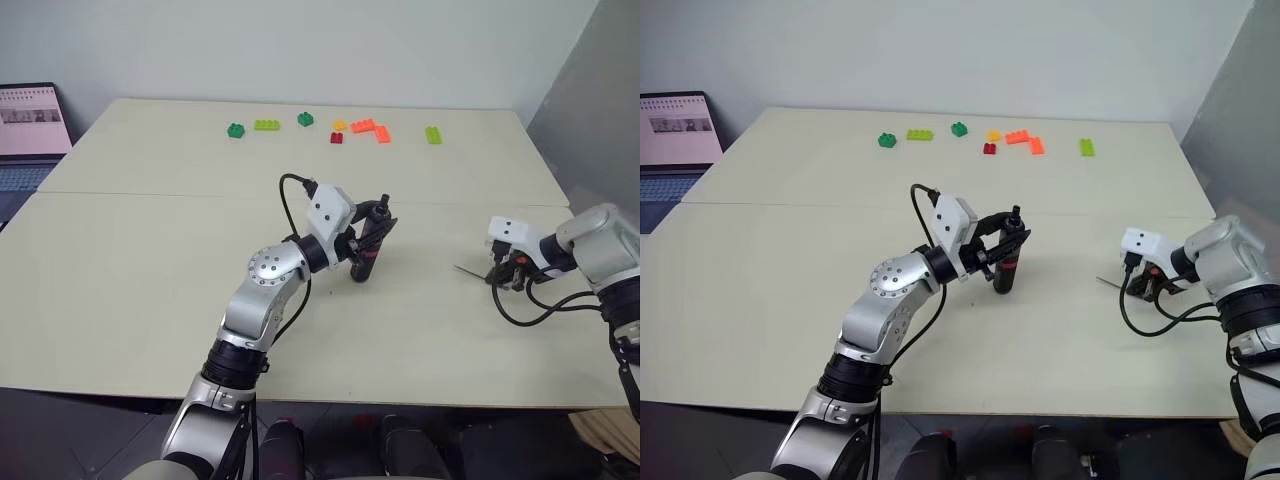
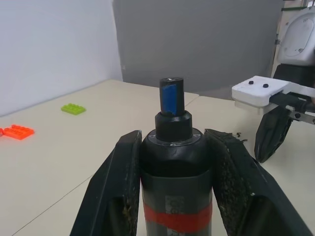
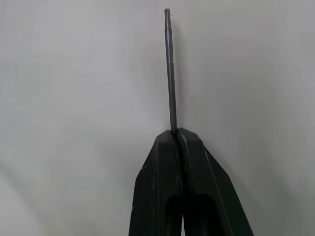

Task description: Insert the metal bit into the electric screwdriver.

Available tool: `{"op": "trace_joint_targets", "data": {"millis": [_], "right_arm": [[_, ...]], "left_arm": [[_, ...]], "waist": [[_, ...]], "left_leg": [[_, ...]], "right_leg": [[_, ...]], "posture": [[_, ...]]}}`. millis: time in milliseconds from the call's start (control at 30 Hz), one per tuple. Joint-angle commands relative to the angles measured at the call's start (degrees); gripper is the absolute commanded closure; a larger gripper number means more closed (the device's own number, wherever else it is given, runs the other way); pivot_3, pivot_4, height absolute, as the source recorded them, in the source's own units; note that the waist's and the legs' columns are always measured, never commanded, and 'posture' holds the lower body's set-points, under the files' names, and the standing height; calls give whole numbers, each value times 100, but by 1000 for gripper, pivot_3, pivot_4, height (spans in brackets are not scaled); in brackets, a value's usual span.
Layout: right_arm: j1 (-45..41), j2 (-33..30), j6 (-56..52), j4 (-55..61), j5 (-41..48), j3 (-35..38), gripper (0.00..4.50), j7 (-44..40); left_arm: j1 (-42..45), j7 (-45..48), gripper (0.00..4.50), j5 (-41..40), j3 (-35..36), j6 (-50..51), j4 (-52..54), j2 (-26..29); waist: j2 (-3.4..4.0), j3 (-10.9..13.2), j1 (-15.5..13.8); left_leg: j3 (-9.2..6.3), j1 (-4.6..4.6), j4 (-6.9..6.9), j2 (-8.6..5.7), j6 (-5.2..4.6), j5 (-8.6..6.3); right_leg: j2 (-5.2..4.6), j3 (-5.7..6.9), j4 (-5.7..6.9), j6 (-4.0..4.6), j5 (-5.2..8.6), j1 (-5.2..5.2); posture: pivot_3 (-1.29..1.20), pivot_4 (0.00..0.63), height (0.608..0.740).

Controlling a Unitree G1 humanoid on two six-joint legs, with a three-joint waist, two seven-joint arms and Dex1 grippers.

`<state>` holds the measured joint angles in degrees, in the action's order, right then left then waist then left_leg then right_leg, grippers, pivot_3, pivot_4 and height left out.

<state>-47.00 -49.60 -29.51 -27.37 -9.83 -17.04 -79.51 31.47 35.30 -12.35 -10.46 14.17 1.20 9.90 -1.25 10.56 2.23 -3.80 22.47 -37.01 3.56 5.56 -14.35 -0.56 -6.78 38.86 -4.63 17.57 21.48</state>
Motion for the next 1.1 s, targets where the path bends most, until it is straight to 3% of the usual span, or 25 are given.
{"op": "trace_joint_targets", "data": {"millis": [33, 200, 300, 400, 700, 1100], "right_arm": [[-428, 181, -399, 439, 553, 794, 4500, 457], [-610, 692, -755, 814, 1229, 1724, 4500, 1354], [-606, 1527, -875, 1523, 2201, 2844, 4500, 2198], [-492, 2074, -1025, 2260, 2779, 3262, 4500, 2653], [-259, 2901, -832, 3329, 3798, 3297, 4500, 3365], [20, 3254, -793, 3690, 4544, 2978, 4500, 3707]], "left_arm": [[152, -459, 2860, 268, 232, -316, -10, -25], [231, -963, 2861, 390, 398, -428, -21, -153], [301, -1209, 2862, 472, 458, -352, 145, -199], [327, -1273, 2862, 508, 417, -166, 366, -188], [105, -1067, 2862, 137, 433, -55, 810, -307], [-153, -847, 2862, 225, 239, -377, 496, -300]], "waist": [[4, 3, 34], [4, 3, 57], [3, 3, 78], [5, 4, 74], [8, 6, -34], [8, 6, -31]], "left_leg": [[0, 0, 0, 0, 0, 0], [-3, 3, 1, 0, 0, 0], [-4, 22, 1, -1, 0, 0], [-8, 44, 3, 0, 1, 0], [-14, 59, 10, -2, 1, 0], [-15, 55, 9, 0, 0, 0]], "right_leg": [[0, -1, 0, 0, 0, 0], [0, 1, 0, 0, 0, 2], [0, 0, 0, 0, 0, 18], [1, 3, 10, 1, -1, 44], [1, 5, 8, 1, 0, 55], [8, 1, 11, 1, 0, 53]], "posture": [[0, 150, 740], [0, 150, 740], [0, 150, 740], [0, 150, 740], [0, 150, 740], [0, 150, 740]]}}
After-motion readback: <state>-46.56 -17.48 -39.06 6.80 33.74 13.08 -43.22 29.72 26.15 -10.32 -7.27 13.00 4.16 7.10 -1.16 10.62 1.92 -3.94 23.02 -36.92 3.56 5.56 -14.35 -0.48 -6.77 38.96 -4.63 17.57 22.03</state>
